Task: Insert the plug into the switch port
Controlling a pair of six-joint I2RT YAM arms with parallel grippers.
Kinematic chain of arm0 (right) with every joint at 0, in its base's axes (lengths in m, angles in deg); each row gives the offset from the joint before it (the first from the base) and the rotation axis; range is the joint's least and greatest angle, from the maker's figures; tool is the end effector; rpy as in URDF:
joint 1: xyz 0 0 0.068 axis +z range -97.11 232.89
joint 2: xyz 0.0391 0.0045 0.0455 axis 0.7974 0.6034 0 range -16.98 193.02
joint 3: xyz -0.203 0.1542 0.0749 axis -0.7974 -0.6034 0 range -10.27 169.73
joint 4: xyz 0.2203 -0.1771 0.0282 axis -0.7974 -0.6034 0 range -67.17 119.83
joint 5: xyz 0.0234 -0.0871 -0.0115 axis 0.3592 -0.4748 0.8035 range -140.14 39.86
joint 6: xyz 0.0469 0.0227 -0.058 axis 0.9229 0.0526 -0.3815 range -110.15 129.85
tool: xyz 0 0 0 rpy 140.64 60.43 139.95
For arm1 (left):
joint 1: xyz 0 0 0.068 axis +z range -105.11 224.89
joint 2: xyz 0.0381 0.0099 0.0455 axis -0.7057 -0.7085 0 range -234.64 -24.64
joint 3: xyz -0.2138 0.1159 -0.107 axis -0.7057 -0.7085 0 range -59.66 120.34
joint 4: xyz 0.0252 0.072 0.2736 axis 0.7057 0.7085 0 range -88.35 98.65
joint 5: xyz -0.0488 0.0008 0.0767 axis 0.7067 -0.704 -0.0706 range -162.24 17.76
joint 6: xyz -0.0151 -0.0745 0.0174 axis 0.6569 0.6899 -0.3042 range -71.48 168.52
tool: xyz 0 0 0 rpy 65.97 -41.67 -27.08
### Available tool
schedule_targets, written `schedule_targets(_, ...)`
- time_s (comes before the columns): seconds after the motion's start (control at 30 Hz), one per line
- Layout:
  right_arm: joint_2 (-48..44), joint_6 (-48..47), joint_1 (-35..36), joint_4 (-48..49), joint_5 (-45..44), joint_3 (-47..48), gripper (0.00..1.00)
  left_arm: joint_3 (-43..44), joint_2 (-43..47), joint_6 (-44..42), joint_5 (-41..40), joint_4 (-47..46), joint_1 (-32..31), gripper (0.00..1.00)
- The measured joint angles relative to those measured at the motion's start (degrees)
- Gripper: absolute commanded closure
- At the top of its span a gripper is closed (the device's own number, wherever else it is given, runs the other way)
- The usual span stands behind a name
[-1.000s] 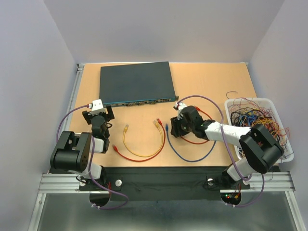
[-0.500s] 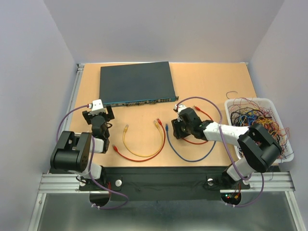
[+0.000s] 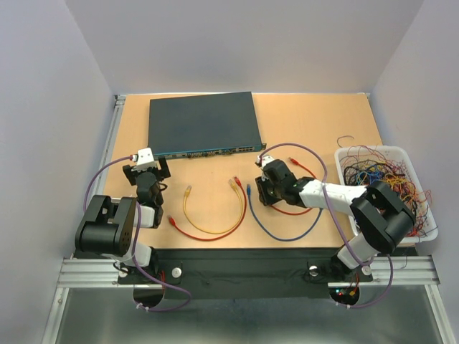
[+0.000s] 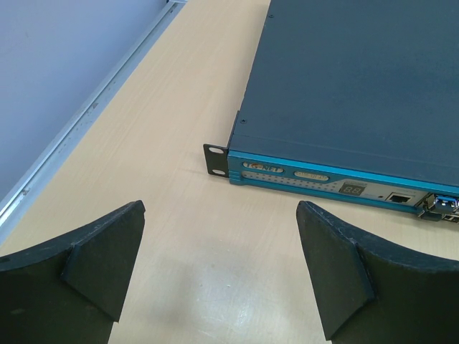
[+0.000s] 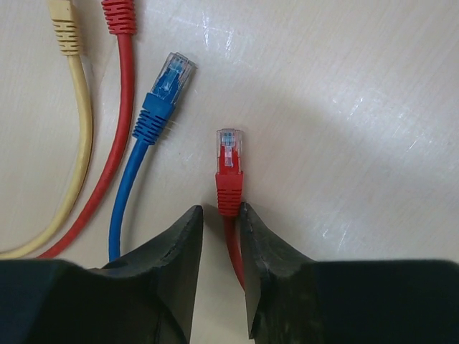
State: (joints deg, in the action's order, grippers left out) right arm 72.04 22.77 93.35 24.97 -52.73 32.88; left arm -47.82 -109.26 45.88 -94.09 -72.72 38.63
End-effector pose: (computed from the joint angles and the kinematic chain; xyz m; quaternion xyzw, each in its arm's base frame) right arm 0.2568 0.2150 0.1100 -0.2168 0.9164 0.1320 0.3096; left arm 0.2698 -0.0046 0.1335 -0.0824 0.6931 0.1097 0.7077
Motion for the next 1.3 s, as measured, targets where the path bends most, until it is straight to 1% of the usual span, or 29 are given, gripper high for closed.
schedule_targets(0.1, 0.4, 0.0, 0.4, -0.1, 0.0, 0.4, 0.73, 0.0, 0.0, 0.0, 0.0, 0.0, 0.0, 0.01)
schedule_targets(0.27, 2.2, 0.1, 0.9, 0.0, 0.0, 1.9, 0.92, 0.0, 0.0, 0.0, 0.0, 0.0, 0.0, 0.01)
schedule_targets(0.4, 2.3, 0.2, 1.2, 0.0, -0.2, 2.1, 0.98, 0.0, 0.0, 0.0, 0.0, 0.0, 0.0, 0.01)
schedule_targets(0.6, -0.5, 0.8, 1.3, -2.1, -1.0, 1.2, 1.00, 0.0, 0.0, 0.0, 0.0, 0.0, 0.0, 0.01)
schedule_targets(0.87, -10.5, 3.4, 1.6, -4.8, -3.4, 0.9, 1.00, 0.0, 0.0, 0.0, 0.0, 0.0, 0.0, 0.01)
schedule_targets(1.03, -11.9, 4.1, 1.6, -5.9, -4.1, 0.9, 1.00, 0.0, 0.1, -0.2, 0.0, 0.0, 0.0, 0.01)
schedule_targets(1.1, -11.8, 4.3, 1.6, -6.4, -4.7, 0.9, 1.00, 0.9, 1.6, -0.8, 0.1, 1.4, -0.7, 0.01)
schedule_targets(1.17, -11.1, 4.4, 1.6, -6.9, -5.3, 1.4, 1.00, 4.2, 4.8, -0.8, -1.0, 5.9, -2.1, 0.01)
schedule_targets(1.3, -7.1, 4.5, 1.6, -7.4, -6.7, 4.4, 1.00, 16.3, 11.4, 2.7, -0.9, 16.0, -3.8, 0.01)
